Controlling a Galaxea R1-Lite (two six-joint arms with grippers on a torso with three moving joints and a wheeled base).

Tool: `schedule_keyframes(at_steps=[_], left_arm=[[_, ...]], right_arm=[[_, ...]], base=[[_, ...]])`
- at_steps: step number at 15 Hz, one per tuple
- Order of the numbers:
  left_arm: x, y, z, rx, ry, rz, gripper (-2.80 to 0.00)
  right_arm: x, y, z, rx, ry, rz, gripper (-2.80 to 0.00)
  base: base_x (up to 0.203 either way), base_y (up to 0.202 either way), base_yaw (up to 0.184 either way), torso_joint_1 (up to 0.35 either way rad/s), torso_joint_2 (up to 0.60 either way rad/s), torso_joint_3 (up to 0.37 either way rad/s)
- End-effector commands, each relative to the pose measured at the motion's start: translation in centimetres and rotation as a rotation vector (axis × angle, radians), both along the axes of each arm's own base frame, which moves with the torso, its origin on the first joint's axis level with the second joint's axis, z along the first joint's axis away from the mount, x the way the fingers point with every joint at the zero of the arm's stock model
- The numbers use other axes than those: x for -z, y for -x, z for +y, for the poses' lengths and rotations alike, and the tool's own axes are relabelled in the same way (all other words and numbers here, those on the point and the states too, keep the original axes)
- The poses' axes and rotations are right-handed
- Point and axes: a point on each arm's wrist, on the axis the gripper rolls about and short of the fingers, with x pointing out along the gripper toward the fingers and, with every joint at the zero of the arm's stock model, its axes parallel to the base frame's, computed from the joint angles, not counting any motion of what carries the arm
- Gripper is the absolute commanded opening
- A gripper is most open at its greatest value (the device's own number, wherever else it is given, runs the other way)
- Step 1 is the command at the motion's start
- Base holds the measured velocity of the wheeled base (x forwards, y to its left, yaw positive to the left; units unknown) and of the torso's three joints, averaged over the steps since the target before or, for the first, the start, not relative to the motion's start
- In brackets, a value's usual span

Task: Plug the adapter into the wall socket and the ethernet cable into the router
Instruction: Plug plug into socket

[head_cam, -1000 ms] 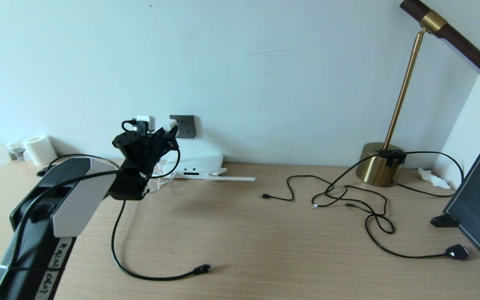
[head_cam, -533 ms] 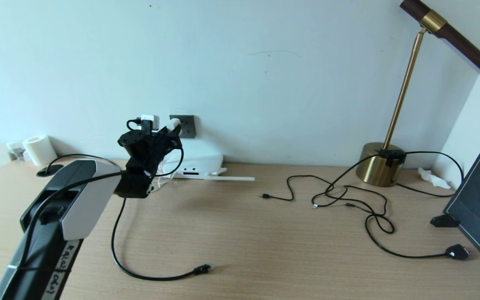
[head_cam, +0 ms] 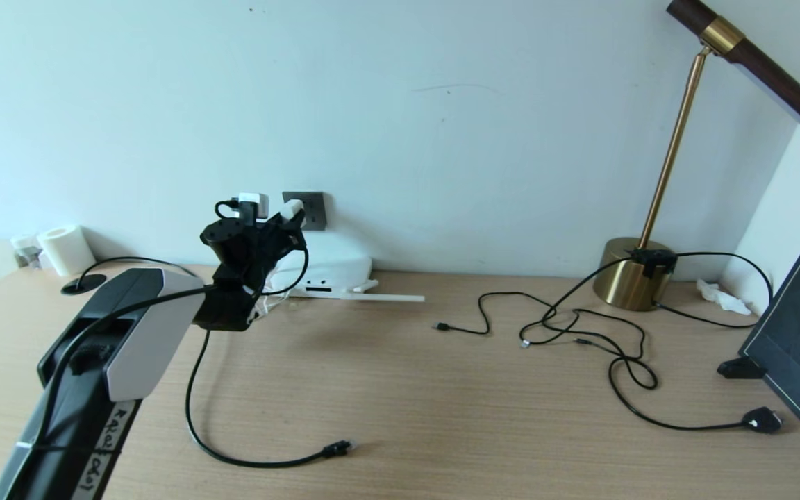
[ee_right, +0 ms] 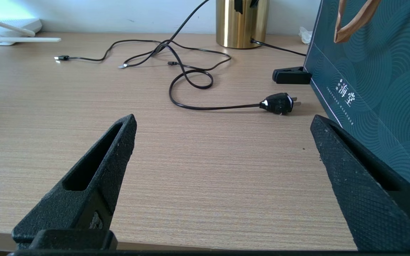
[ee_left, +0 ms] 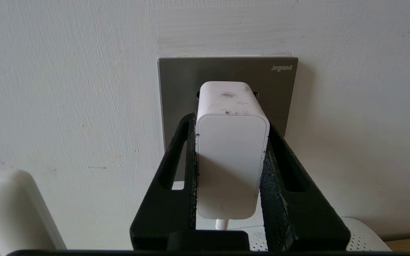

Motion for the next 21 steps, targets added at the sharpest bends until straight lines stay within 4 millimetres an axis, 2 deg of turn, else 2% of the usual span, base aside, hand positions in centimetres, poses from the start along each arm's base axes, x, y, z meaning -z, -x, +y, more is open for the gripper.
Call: schedule_keyframes(at_steps=[1, 21], left_arm=[[-0.15, 0.04, 0.00, 0.000, 0.001, -0.008, -2.80], [0.27, -0.08, 0.42, -0.010, 0.000, 0.001, -2.80]], right_arm=[[0.29, -0.07, 0.00, -0.002, 0.000, 0.008, 0.00], [0.33, -0.09, 0.00, 0.000, 0.000, 0.012, 0.00]], base=[[0.000, 0.000, 0.000, 0.000, 0.00, 0.000], [0.000, 0.000, 0.000, 0.000, 0.00, 0.000]])
